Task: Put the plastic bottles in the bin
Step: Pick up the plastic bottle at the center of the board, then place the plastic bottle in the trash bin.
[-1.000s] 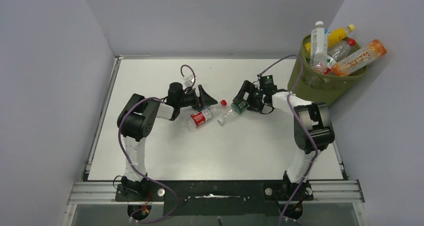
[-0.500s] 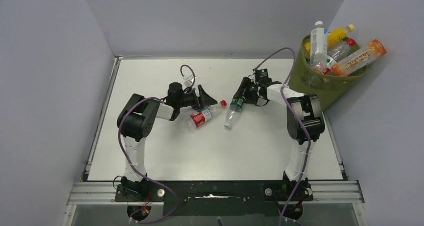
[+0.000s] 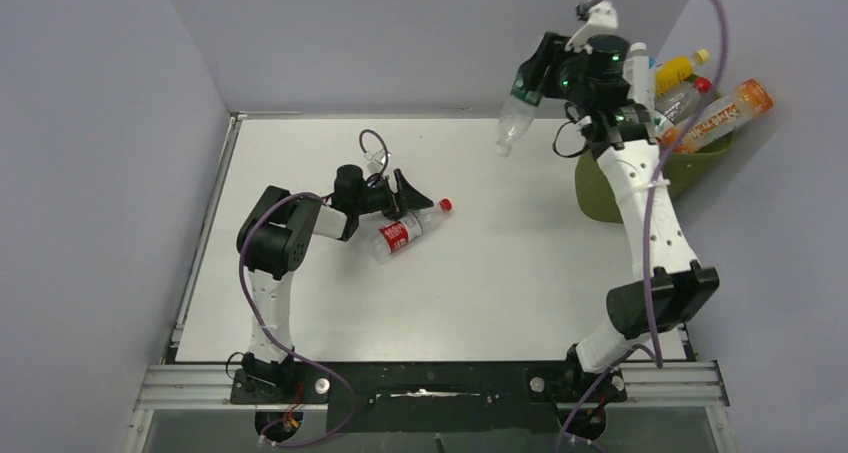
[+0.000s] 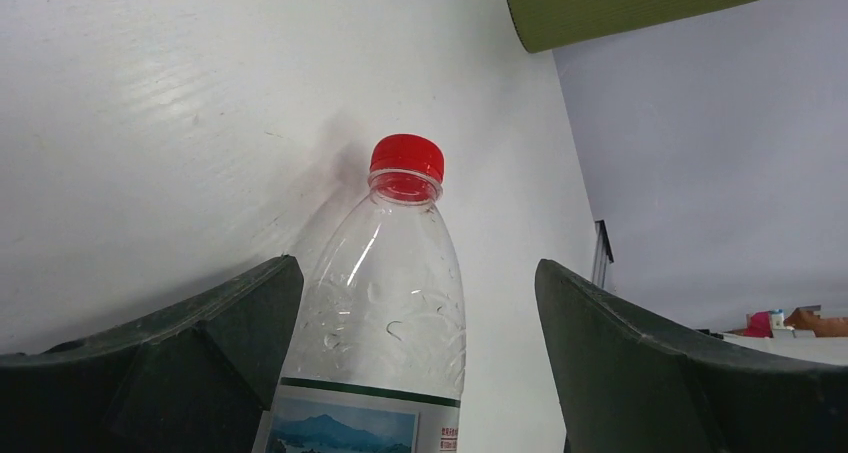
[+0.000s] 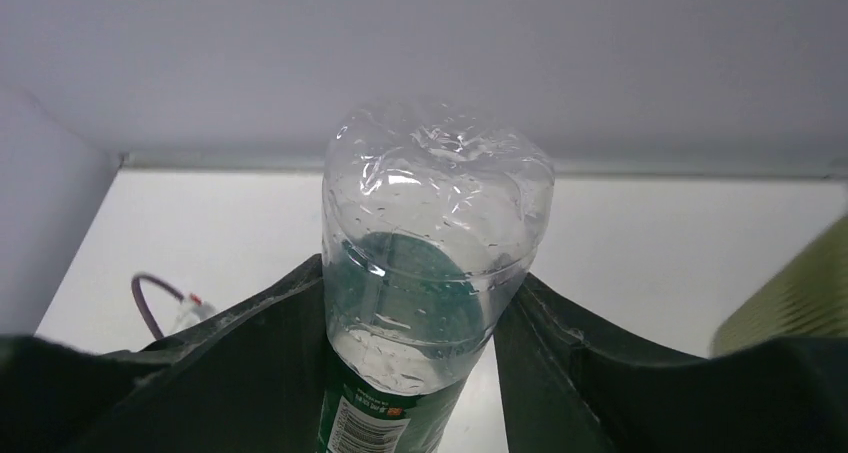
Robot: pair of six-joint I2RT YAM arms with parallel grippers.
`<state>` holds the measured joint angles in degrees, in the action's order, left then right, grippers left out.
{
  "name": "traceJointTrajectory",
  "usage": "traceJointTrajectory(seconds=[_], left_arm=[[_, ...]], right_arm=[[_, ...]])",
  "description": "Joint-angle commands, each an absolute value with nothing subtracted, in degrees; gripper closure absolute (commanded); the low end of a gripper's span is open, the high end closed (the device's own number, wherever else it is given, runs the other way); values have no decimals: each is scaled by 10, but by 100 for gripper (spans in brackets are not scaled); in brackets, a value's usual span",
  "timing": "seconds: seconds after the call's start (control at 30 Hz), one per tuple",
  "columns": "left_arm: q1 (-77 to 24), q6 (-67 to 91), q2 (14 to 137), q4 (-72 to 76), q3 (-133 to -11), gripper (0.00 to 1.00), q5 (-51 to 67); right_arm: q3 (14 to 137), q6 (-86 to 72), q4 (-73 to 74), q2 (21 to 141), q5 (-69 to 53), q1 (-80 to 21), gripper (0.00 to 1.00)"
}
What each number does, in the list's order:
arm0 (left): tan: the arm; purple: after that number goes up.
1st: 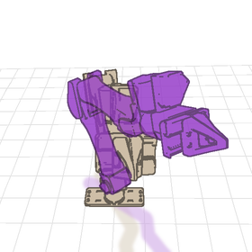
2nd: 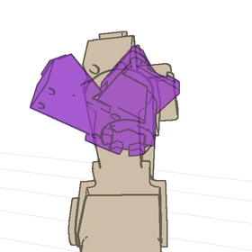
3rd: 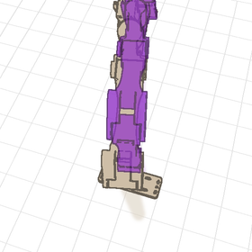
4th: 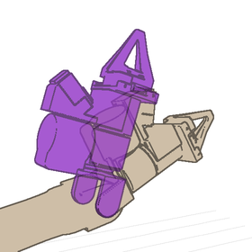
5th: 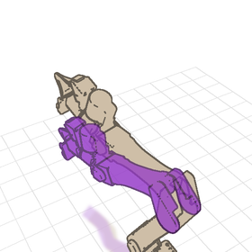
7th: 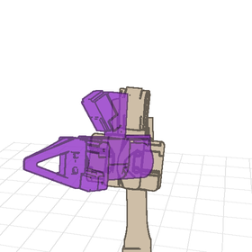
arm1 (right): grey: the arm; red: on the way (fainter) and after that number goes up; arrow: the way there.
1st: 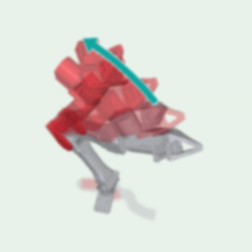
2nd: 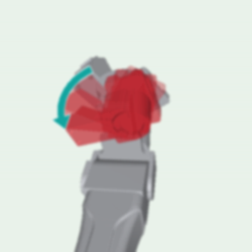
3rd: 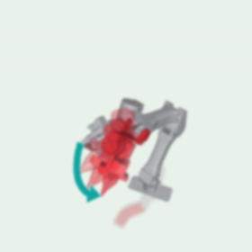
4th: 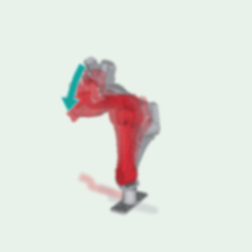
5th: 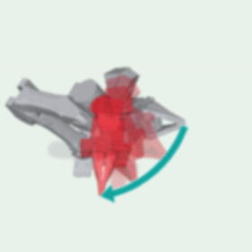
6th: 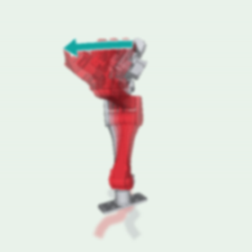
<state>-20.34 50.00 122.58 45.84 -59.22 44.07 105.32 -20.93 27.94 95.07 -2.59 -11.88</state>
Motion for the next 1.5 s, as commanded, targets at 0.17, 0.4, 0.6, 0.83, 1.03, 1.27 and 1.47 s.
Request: traceJointTrajectory(seconds=[0.17,0.4,0.6,0.83,1.03,1.27,1.47], left_arm=[[-187,545,1249,561,-619,12,472],[-187,589,1273,615,-633,12,490],[-188,612,1292,647,-643,12,502],[-189,628,1314,667,-666,12,509],[-189,642,1335,675,-690,12,517],[-188,642,1345,673,-705,12,520],[-188,643,1351,673,-710,12,521]], right_arm=[[1118,-81,178,861,115,-14,47],[1121,-94,118,861,178,84,49],[1141,-92,82,885,203,138,50],[1140,-79,54,881,214,177,51],[1127,-51,18,903,235,182,50],[1115,-53,-39,954,231,183,50],[1114,-66,-57,1002,217,183,49]])
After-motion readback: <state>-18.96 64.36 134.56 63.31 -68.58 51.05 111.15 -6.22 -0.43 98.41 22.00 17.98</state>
